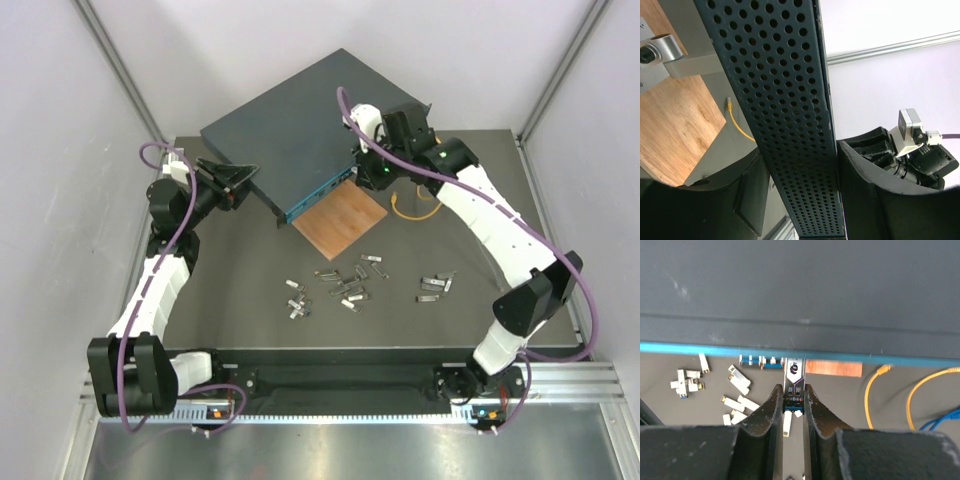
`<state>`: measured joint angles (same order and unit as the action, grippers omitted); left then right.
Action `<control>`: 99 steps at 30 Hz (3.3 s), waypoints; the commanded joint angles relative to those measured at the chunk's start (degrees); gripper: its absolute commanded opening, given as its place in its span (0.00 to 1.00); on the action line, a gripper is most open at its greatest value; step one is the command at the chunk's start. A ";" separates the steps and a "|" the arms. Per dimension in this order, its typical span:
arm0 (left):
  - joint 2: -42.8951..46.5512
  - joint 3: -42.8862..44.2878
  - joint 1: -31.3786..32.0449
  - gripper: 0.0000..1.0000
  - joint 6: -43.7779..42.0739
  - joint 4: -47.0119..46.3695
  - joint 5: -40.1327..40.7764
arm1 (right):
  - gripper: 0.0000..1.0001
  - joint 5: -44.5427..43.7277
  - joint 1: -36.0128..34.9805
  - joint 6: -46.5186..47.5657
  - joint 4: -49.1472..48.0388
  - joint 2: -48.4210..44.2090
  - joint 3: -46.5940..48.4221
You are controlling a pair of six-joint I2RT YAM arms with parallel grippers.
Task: Insert the plug into the switch port
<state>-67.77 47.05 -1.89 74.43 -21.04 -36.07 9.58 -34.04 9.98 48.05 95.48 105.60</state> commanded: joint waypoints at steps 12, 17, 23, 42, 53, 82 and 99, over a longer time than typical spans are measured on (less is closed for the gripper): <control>-2.28 1.73 3.74 0.00 -6.23 -4.10 0.30 | 0.21 6.68 -0.24 -0.41 -6.22 1.90 7.26; -2.46 1.82 3.74 0.00 -6.32 -4.10 0.22 | 0.37 5.71 1.17 1.62 -2.89 -3.01 2.86; -2.55 2.17 3.74 0.00 -6.41 -3.92 0.13 | 0.55 6.94 4.07 4.52 3.36 -6.09 1.01; -2.37 2.96 3.74 0.00 -6.93 -3.31 0.04 | 0.16 8.87 5.13 -0.48 1.17 -0.39 3.91; -2.28 2.52 3.74 0.00 -7.20 -3.31 0.04 | 0.14 10.10 4.51 -3.38 -3.14 1.90 6.54; -2.55 1.47 3.74 0.00 -6.76 -4.10 -0.05 | 0.02 7.99 3.98 -8.31 -28.54 -1.17 -6.90; 2.99 0.16 -1.80 0.67 -5.18 -4.45 1.01 | 0.37 12.39 10.48 4.43 -11.76 -17.87 -16.21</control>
<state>-67.66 47.42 -2.96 72.05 -20.78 -36.32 20.73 -25.69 10.92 34.76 82.26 90.37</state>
